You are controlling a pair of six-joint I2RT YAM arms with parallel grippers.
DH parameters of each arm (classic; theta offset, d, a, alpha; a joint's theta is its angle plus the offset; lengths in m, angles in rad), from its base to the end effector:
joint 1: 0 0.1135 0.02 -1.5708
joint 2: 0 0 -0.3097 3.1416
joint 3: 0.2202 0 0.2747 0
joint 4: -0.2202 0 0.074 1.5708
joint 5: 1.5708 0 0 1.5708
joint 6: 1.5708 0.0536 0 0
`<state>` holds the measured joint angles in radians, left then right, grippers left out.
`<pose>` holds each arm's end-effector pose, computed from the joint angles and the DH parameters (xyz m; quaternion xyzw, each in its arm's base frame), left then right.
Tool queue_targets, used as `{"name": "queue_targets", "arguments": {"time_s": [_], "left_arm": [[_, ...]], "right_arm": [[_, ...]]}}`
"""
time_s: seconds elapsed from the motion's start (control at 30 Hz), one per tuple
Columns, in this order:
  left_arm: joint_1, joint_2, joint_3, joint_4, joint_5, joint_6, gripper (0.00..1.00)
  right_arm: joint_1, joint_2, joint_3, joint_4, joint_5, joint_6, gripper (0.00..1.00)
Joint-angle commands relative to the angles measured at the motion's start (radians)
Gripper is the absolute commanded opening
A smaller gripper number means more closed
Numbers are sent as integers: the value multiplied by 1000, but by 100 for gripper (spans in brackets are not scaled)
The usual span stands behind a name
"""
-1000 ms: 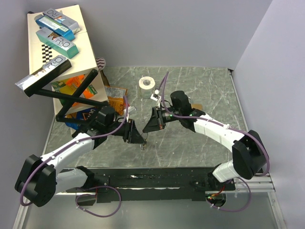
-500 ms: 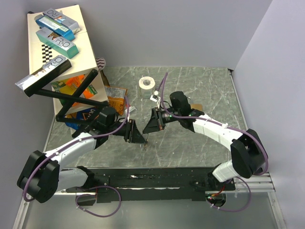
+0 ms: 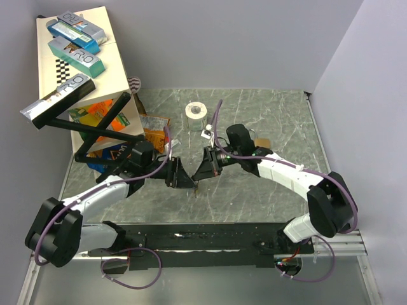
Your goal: Unlock with the key
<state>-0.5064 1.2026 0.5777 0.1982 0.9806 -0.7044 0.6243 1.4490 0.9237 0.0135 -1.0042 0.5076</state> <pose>0.2019 -0.1629 0.2513 0.1804 0.7633 -0.5973 0.1674 0.2446 0.2319 0.2881 -0.2868 0.7411 0.5880 0.1510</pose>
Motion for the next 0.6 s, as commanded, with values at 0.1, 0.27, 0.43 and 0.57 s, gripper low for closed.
{"name": "queue_targets", "arguments": {"time_s": [0.1, 0.27, 0.43, 0.57], "left_arm": [[35, -17, 13, -112, -130, 80, 87], [49, -40, -13, -168, -175, 125, 91], [65, -63, -29, -166, -171, 126, 92], [75, -69, -33, -166, -165, 131, 92]], "right_arm": [[-101, -18, -59, -179, 58, -133, 0], [-153, 40, -45, -339, 154, -245, 0], [-167, 157, -8, -371, 181, -287, 0], [-164, 278, 27, -337, 187, -282, 0]]}}
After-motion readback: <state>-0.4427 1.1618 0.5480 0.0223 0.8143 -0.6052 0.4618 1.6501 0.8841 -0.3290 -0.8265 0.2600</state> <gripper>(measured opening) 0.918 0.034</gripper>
